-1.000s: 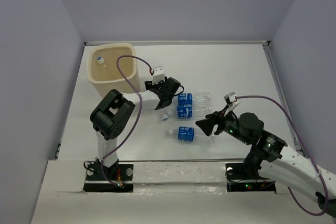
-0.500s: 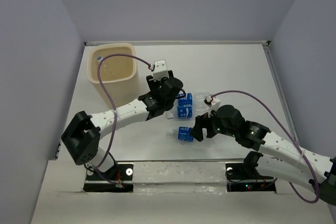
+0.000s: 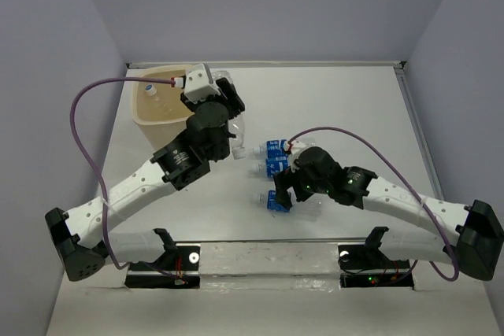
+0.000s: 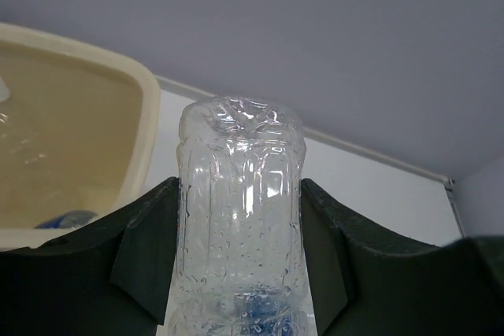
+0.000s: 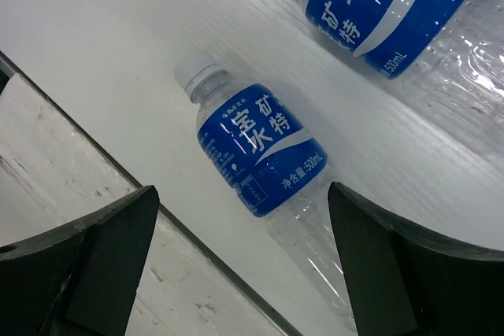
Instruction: Put the plastic bottles in the bin
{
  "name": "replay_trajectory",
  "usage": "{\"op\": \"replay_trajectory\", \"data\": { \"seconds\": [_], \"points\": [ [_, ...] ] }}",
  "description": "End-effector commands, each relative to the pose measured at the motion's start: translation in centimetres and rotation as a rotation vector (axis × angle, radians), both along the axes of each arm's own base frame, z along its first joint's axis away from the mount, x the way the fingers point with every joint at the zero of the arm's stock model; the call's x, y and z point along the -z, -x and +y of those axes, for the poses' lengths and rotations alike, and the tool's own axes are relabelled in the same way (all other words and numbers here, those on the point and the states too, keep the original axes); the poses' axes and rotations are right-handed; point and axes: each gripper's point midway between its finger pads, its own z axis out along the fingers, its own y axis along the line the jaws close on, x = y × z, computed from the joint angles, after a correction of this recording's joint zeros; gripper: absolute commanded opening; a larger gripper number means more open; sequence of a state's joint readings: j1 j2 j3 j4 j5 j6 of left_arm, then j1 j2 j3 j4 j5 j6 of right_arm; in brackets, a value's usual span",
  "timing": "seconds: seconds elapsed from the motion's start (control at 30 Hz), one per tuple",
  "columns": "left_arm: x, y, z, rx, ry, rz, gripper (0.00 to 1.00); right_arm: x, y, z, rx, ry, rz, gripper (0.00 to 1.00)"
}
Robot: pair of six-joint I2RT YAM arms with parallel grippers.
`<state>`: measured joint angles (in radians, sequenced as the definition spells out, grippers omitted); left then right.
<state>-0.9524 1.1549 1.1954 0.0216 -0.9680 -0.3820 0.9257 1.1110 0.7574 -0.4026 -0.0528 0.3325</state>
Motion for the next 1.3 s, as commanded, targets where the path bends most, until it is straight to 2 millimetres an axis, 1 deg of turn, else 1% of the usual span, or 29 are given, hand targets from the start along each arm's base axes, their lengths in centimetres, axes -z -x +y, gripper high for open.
{"op": "replay_trajectory", "data": {
  "seconds": [0.0, 0.07, 0.1, 0.13, 0.17, 0.2, 0.23, 0.27, 0.3, 0.33, 0.4, 0.43, 0.47, 0.5, 0.53, 0.6, 0.7, 0.8, 0.87, 0.9, 0.97, 1.0, 1.03, 1.1, 1.13, 1.2, 1.27],
  "points": [
    [-6.2, -0.9, 7.0, -0.230, -0.035, -0.096, 0.55, -0.2, -0.5, 0.5, -0.050, 0.066, -0.048, 0.94],
    [-7.2, -1.6, 9.7, -0.312, -0.070, -0.108, 0.55, 0.2, -0.3, 0.7, -0.053, 0.077, -0.040, 0.94],
    [-7.6, -2.4, 12.3, -0.392, -0.078, -0.113, 0.55, 0.7, -0.3, 0.7, -0.055, 0.092, -0.030, 0.94],
    [-8.2, -2.7, 13.4, -0.431, -0.064, -0.141, 0.56, 1.0, -0.1, 0.9, -0.064, 0.100, -0.025, 0.94],
    [-7.9, -3.2, 14.4, -0.464, -0.103, -0.133, 0.56, 1.4, -0.1, 1.0, -0.067, 0.112, -0.016, 0.94],
    [-8.0, -3.5, 15.4, -0.500, -0.124, -0.135, 0.56, 1.3, 0.2, 1.2, -0.081, 0.109, -0.018, 0.94],
    [-8.6, -3.7, 16.7, -0.554, -0.115, -0.161, 0.56, 1.6, 0.1, 1.4, -0.092, 0.122, -0.013, 0.94],
    [-8.5, -3.9, 17.4, -0.582, -0.164, -0.146, 0.56, 1.7, 0.3, 1.7, -0.103, 0.128, -0.009, 0.94],
    [-8.4, -4.2, 17.8, -0.605, -0.180, -0.144, 0.56, 1.9, 0.5, 1.9, -0.117, 0.138, -0.002, 0.94],
    [-8.4, -5.0, 18.3, -0.637, -0.181, -0.161, 0.56, 2.6, 0.5, 1.9, -0.123, 0.164, 0.009, 0.95],
    [-8.4, -5.5, 19.0, -0.675, -0.212, -0.160, 0.56, 2.9, 0.7, 2.5, -0.139, 0.188, 0.006, 0.95],
    [-8.4, -6.1, 19.4, -0.698, -0.242, -0.163, 0.56, 3.5, 0.6, 2.6, -0.143, 0.208, 0.018, 0.95],
    [-8.3, -6.3, 19.6, -0.710, -0.254, -0.166, 0.56, 3.8, 0.4, 2.5, -0.132, 0.232, 0.004, 0.95],
    [-7.4, -6.9, 19.5, -0.717, -0.285, -0.155, 0.56, 4.0, 0.1, 2.4, -0.123, 0.248, 0.000, 0.95],
    [-8.1, -6.6, 19.8, -0.743, -0.293, -0.189, 0.56, 4.2, 0.1, 2.6, -0.123, 0.257, 0.000, 0.95],
    [-7.6, -6.7, 20.0, -0.772, -0.351, -0.202, 0.56, 4.3, -0.2, 2.9, -0.117, 0.258, -0.008, 0.95],
    [-6.7, -7.1, 20.1, -0.800, -0.417, -0.203, 0.56, 4.6, -0.1, 3.2, -0.121, 0.260, -0.013, 0.95],
    [-4.9, -7.5, 20.1, -0.836, -0.489, -0.187, 0.56, 4.8, 0.0, 3.3, -0.129, 0.272, -0.014, 0.95],
    [-3.2, -7.7, 20.0, -0.833, -0.500, -0.173, 0.56, 5.3, -0.1, 3.2, -0.125, 0.288, -0.011, 0.94],
    [-2.0, -7.8, 20.0, -0.830, -0.489, -0.155, 0.56, 5.5, -0.3, 3.3, -0.121, 0.297, -0.012, 0.94],
    [-0.7, -7.8, 20.0, -0.825, -0.455, -0.143, 0.57, 5.4, -0.2, 3.6, -0.127, 0.300, -0.019, 0.94],
    [0.3, -7.8, 20.0, -0.819, -0.463, -0.125, 0.59, 5.4, -0.3, 3.7, -0.124, 0.299, -0.022, 0.94],
    [0.9, -7.8, 20.0, -0.811, -0.471, -0.108, 0.66, 5.4, -0.2, 4.1, -0.130, 0.301, -0.026, 0.94],
    [1.8, -7.8, 20.0, -0.803, -0.466, -0.088, 0.76, 5.2, -0.4, 4.4, -0.129, 0.293, -0.030, 0.94],
    [2.3, -7.9, 19.9, -0.791, -0.456, -0.071, 0.85, 5.1, -0.5, 4.7, -0.130, 0.282, -0.034, 0.93],
    [2.0, -7.8, 19.8, -0.772, -0.400, -0.091, 0.93, 5.1, -0.4, 5.1, -0.135, 0.279, -0.039, 0.93],
    [1.6, -7.5, 19.7, -0.740, -0.388, -0.089, 0.96, 5.3, -0.6, 5.2, -0.127, 0.284, -0.044, 0.93]
  ]
}}
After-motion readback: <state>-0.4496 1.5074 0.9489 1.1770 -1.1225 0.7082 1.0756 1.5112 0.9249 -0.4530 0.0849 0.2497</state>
